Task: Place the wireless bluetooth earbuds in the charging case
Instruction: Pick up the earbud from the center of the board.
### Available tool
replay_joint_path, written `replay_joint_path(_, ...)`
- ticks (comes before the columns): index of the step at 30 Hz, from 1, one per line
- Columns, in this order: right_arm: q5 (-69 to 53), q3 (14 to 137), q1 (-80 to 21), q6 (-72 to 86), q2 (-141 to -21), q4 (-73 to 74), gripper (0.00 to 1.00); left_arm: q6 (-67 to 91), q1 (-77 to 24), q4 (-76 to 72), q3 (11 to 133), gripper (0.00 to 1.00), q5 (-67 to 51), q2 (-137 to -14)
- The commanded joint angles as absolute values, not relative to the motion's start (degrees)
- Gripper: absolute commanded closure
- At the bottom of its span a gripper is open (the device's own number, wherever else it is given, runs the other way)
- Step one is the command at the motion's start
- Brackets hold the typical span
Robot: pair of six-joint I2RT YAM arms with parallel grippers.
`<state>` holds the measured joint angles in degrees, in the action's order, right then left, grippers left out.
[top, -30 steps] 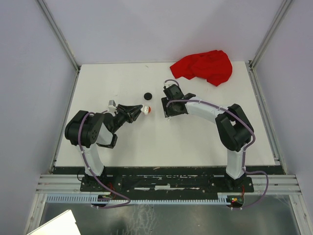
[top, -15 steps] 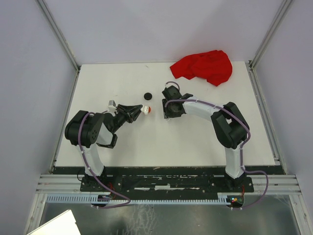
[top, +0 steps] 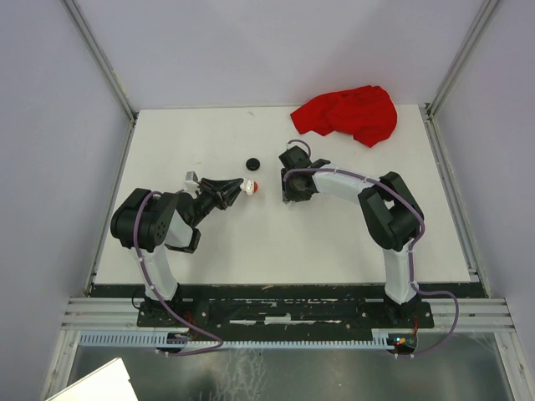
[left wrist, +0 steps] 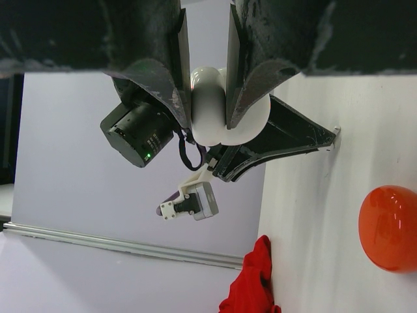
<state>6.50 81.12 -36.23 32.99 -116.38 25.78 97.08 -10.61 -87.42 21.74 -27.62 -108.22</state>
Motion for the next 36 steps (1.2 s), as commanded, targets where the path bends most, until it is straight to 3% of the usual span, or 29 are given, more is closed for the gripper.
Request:
replay_joint_path(1,6.99,83.38,-35.88,33.84,-117.22,25.05,0.54,98.88,-10.33,-94.22,21.7,0.97,-28.81,-108.63)
replay_joint_path(21,5.87,84.86,-35.85,33.4,-118.63,26.23,0.69,99.05,-10.21,-94.58,21.88,0.97,-28.83,-109.17)
replay_joint_path(36,8.7,83.93,-35.9,30.17,-115.34,23.87,0.87,98.96,-10.25,-94.61,21.79,0.97,-28.91,-109.34)
